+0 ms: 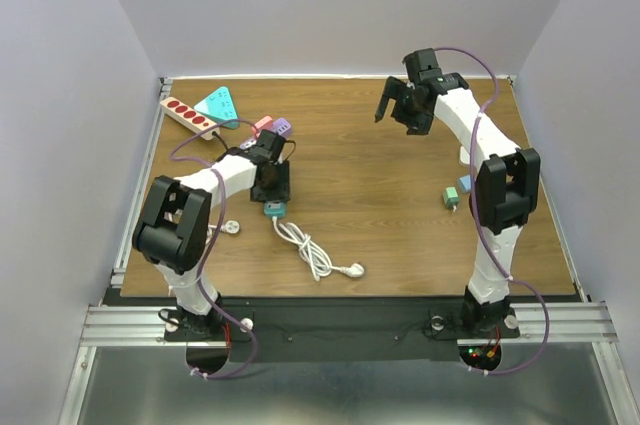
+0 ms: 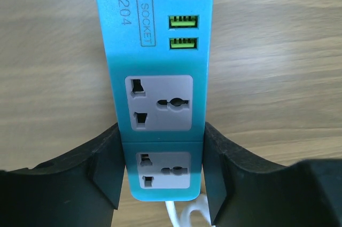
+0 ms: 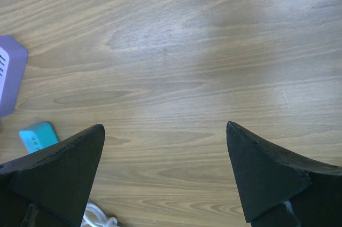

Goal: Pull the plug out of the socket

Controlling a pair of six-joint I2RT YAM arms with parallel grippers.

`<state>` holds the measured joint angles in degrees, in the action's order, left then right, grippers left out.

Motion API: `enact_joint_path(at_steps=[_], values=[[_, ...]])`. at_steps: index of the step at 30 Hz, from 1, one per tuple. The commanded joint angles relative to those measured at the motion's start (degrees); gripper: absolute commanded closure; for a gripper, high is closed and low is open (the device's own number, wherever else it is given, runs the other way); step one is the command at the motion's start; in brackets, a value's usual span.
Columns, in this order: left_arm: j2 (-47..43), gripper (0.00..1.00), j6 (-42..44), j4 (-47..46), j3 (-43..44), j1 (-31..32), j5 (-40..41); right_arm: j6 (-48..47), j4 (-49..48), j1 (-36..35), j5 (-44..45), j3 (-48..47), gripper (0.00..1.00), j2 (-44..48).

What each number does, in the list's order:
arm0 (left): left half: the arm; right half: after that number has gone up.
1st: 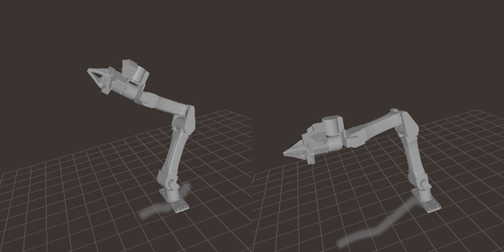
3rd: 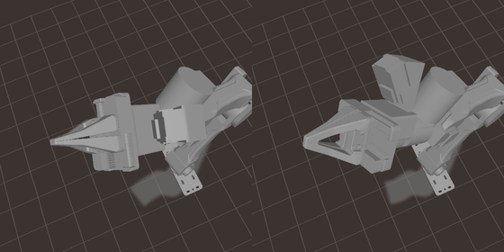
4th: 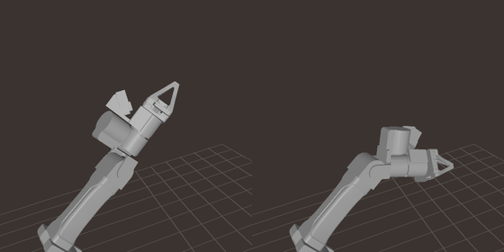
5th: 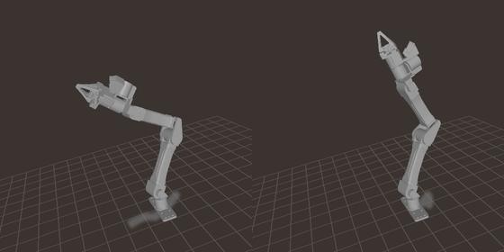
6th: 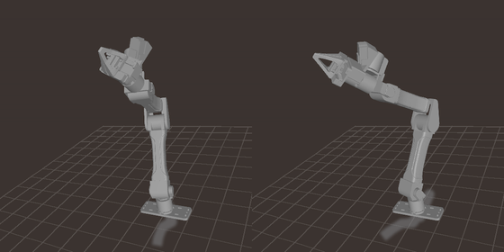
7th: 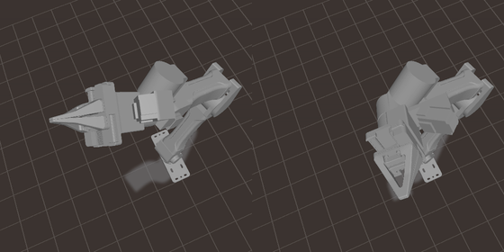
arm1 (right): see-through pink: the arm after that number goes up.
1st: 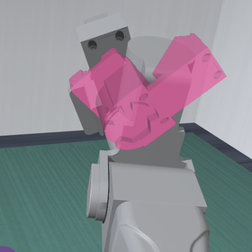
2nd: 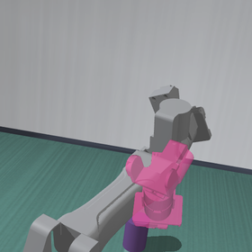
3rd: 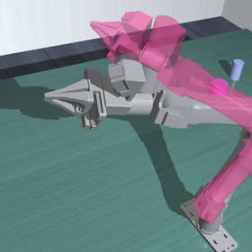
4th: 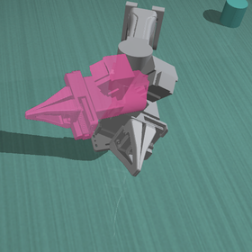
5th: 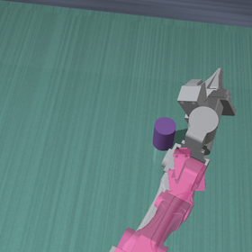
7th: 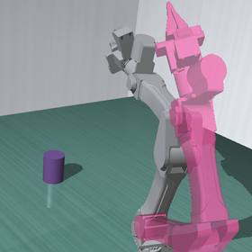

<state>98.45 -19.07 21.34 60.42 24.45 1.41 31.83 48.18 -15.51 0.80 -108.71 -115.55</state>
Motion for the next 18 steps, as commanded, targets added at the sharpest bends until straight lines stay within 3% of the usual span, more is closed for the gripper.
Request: enact_joint_path(at_steps=[1,5,12,14,18], values=[[-4.66,1.00,-4.30,5.11,-4.95,-4.31,-0.88,-0.11,-0.90,-0.14,-0.45,-2.13,0.00,0.41],[-10.55,1.00,-6.32,7.13,-5.67,-7.04,0.87,-0.46,-0.99,-0.05,-1.93,-1.16,0.00,0.50],[-19.87,1.00,-6.25,18.10,9.16,-10.64,8.96,-1.16,-0.99,-0.05,-2.64,0.07,0.00,0.32],[-19.97,1.00,-3.71,21.00,16.71,-13.54,10.71,-1.51,-0.99,-0.05,-2.91,0.25,0.00,-0.03],[-19.79,1.00,0.25,20.58,19.46,-21.09,12.66,-1.95,-1.07,-0.14,-3.26,0.16,0.00,-0.21]])
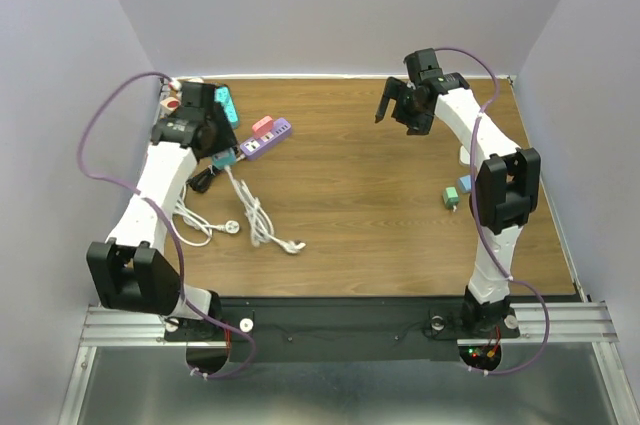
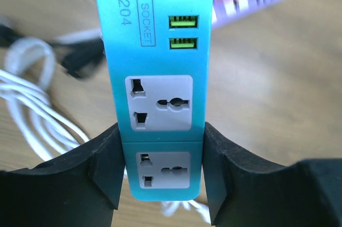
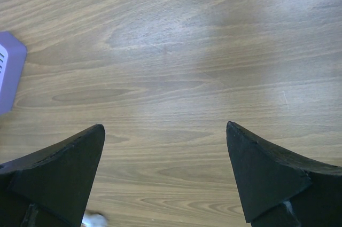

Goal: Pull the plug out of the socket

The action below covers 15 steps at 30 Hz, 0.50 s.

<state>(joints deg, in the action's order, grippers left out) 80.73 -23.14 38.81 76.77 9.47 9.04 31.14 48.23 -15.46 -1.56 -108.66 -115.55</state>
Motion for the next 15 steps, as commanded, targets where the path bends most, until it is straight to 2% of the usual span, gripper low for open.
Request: enact_joint_path(at_steps=[1,2,5,10,15], values=[[-1.89,1.00,4.94,3.03,5.21,-7.96,3.55,-1.25,-1.03,-0.09,-1.07,0.03,0.00,-0.38],[-1.63,1.00,5.46,3.20,6.62,-11.46,3.10,-1.43,-1.03,-0.09,-1.16,0.03,0.00,-0.21],[-0.05,1.00,7.57,3.99,14.79,-14.74,2.74,-1.87,-1.12,-0.09,-0.81,0.12,0.00,-0.12],[3.55,1.00,6.79,2.60,28.75,-17.38,3.00,-2.13,-1.03,-0.18,-1.42,0.03,0.00,-0.20],[5.31,1.00,4.77,-2.50,37.90,-18.26,2.65,-2.57,-1.03,-0.18,-0.99,0.12,0.00,0.50]])
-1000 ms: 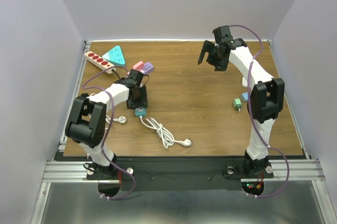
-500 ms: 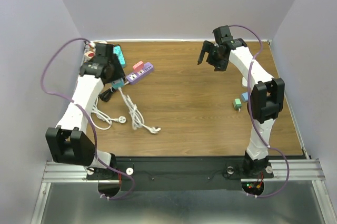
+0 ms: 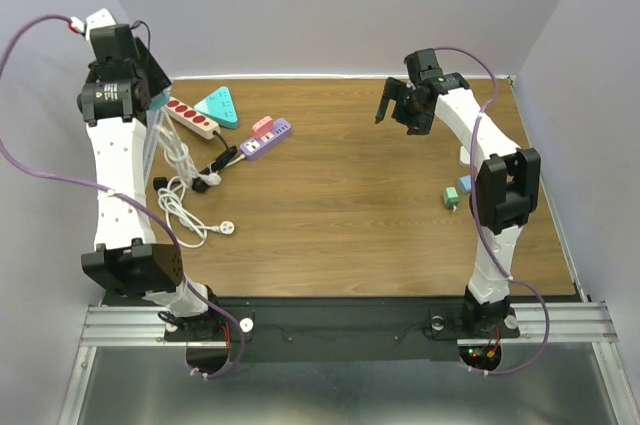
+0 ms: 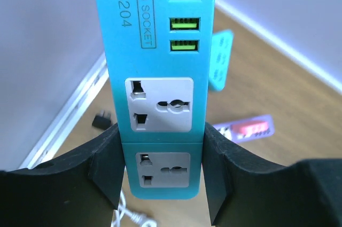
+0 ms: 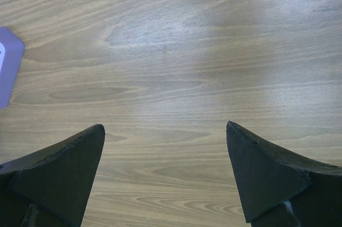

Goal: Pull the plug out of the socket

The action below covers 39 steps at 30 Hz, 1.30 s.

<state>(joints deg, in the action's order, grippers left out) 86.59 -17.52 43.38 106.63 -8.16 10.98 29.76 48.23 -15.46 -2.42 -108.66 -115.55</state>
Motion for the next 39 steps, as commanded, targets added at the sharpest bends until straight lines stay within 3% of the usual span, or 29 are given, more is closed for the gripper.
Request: enact_joint_path(at_steps=[1,5,14,18,20,26,28,29,31,32,34,39], values=[[0.15,1.00,-0.76,-7.25,9.20,-0.89,1.32,-1.28,-1.03,-0.09,-0.22,0.29,0.00,0.58],[4.64,1.00,0.46,-9.18,12.72,-1.42,3.95,-1.19,-1.03,-0.09,-0.84,0.56,0.00,0.50],[17.11,1.00,6.70,-21.84,8.42,-1.77,7.74,-1.54,-1.12,-0.09,-1.19,0.91,0.00,0.15],[23.18,1.00,8.20,-25.44,8.33,-1.94,6.34,-1.72,-1.03,-0.09,-1.01,2.14,0.00,0.41],[26.62,1.00,7.59,-25.53,7.63,-1.77,1.25,-1.98,-1.12,-0.09,-0.93,2.84,0.00,0.41],[33.99,0.99,7.67,-19.76,8.84,-1.68,-2.63,-2.42,-1.12,-0.09,-0.75,3.28,0.00,0.32],[36.80,0.88,7.85,-16.94,10.17,-1.68,-4.03,-2.51,-1.03,-0.09,-1.01,3.37,0.00,0.32],[37.42,0.73,8.11,-16.22,10.87,-1.59,-5.69,-2.60,-1.03,-0.09,-1.27,3.46,0.00,0.15],[37.60,0.55,8.29,-15.87,10.01,-1.16,-6.06,-2.51,-1.03,-0.09,-1.45,3.54,0.00,-0.03],[37.08,0.41,8.38,-16.13,8.78,-1.15,-6.84,-2.51,-1.03,-0.09,-1.54,3.72,0.00,-0.03],[36.20,0.26,8.73,-16.04,7.72,-0.98,-7.12,-2.42,-1.03,-0.27,-1.63,3.98,0.00,0.15],[35.76,0.18,7.15,-13.59,7.98,-1.06,-1.59,-2.42,-1.03,-0.18,-1.89,4.16,0.00,0.23]])
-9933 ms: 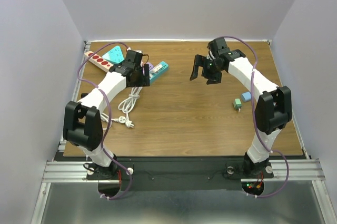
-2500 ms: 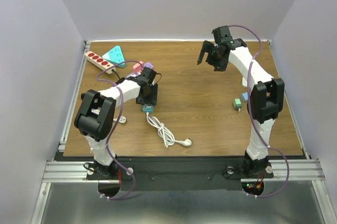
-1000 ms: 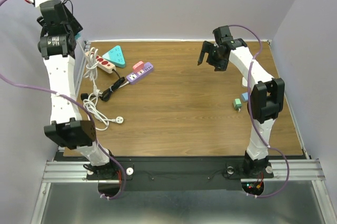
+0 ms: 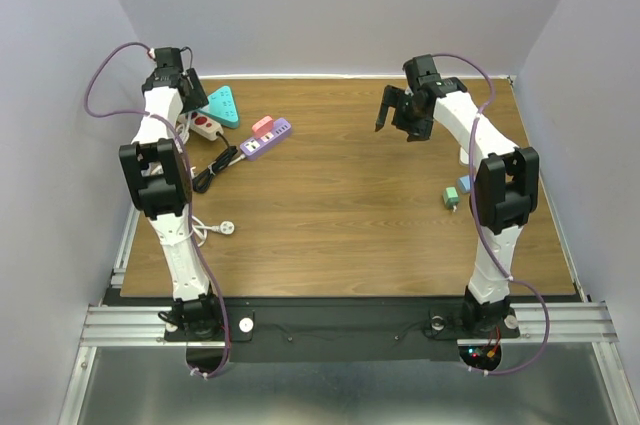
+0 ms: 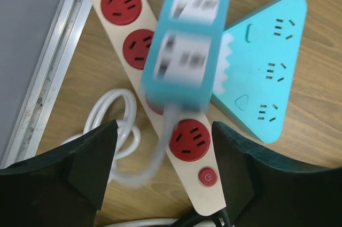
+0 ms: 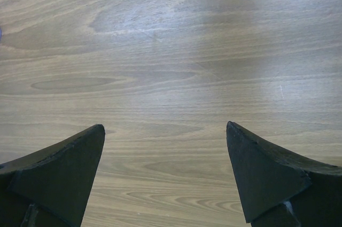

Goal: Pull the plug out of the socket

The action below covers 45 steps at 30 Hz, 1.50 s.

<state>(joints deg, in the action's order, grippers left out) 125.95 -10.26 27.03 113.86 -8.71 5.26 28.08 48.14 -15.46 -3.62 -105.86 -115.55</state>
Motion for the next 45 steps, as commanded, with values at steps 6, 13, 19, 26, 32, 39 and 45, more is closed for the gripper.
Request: enact_joint_path(at_steps=[6,13,19,26,32,39,45], values=[[-8.60,0.13,-6.17,6.46,2.07,-0.34,10.30,-0.83,-0.94,-0.44,-0.51,2.15,0.00,0.94],[-21.97,0.13,-0.21,-3.38,-11.28,6.06,-3.05,-0.65,-1.03,-0.62,-0.78,3.29,0.00,1.20],[-20.58,0.15,5.25,-4.70,-15.95,16.51,-12.90,-0.65,-1.03,-0.97,-1.13,3.38,0.00,1.38],[-16.35,0.20,4.72,-5.84,-13.94,18.03,-17.28,-0.65,-1.03,-1.32,-0.69,5.22,0.00,3.31],[-15.56,0.16,9.46,-3.74,-13.14,18.38,-15.91,-0.48,-0.94,-1.24,0.01,7.60,0.00,4.89],[-16.52,0.12,16.58,-1.36,-15.77,18.12,-14.04,-0.21,-1.12,-1.32,0.37,8.57,0.00,5.51],[-20.64,0.12,19.05,-3.29,-22.44,13.21,-18.42,-0.56,-1.12,-1.24,0.89,9.80,0.00,6.21]])
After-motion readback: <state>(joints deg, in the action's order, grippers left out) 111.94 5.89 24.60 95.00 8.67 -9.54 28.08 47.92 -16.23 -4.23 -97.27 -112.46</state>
